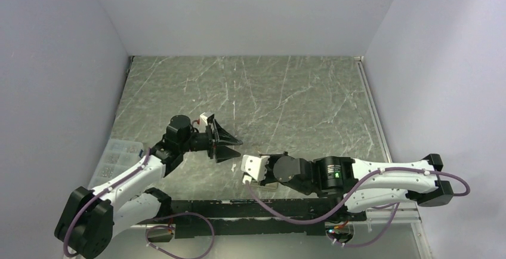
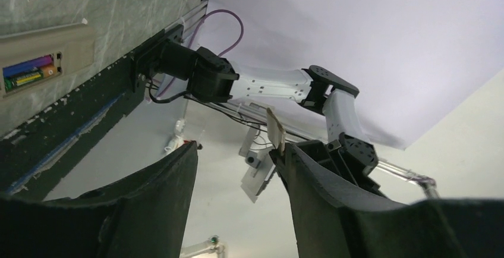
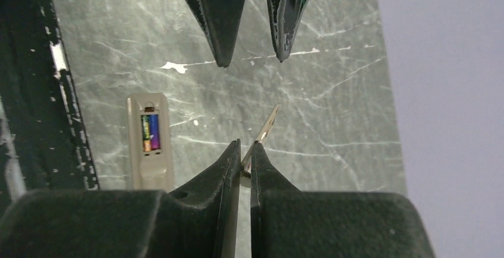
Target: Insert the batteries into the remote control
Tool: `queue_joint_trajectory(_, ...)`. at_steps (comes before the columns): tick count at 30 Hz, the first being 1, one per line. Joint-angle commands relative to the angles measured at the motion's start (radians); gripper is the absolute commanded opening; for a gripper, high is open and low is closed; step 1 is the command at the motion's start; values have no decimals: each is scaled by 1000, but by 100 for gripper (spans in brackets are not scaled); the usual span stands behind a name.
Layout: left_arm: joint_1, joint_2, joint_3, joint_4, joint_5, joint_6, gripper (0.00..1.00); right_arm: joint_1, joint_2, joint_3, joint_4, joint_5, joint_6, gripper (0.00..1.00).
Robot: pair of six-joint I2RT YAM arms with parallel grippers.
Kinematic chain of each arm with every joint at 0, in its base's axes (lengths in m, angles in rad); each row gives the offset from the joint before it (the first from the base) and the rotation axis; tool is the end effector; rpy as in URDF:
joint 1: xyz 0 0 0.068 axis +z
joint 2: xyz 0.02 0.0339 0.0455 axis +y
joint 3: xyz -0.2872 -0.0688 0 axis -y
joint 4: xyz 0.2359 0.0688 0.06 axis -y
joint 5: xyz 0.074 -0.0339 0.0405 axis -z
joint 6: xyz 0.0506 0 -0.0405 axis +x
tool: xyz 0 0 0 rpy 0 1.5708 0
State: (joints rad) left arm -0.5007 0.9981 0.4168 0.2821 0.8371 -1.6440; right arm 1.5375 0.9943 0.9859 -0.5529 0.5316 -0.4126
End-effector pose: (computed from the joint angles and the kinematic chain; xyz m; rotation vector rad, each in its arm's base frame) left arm 0.1553 -0.1278 0.2437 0.6012 -2.3117 1.9538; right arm 0.0323 0.1985 0.3497 -1.5069 1.3899 0.1304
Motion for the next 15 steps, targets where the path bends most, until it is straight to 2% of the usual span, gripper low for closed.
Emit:
queue_joint_trajectory(1, 2, 22, 84, -114, 3, 170, 61, -26, -48, 47, -57, -33, 215, 0)
queue_joint_trajectory(11, 2, 129, 247, -452, -6, 566, 61, -106, -137, 35, -113, -83, 526, 0)
queue_joint_trajectory(15, -1, 208, 305, -529, -14, 711, 60, -140, -168, 24, -145, -119, 624, 0)
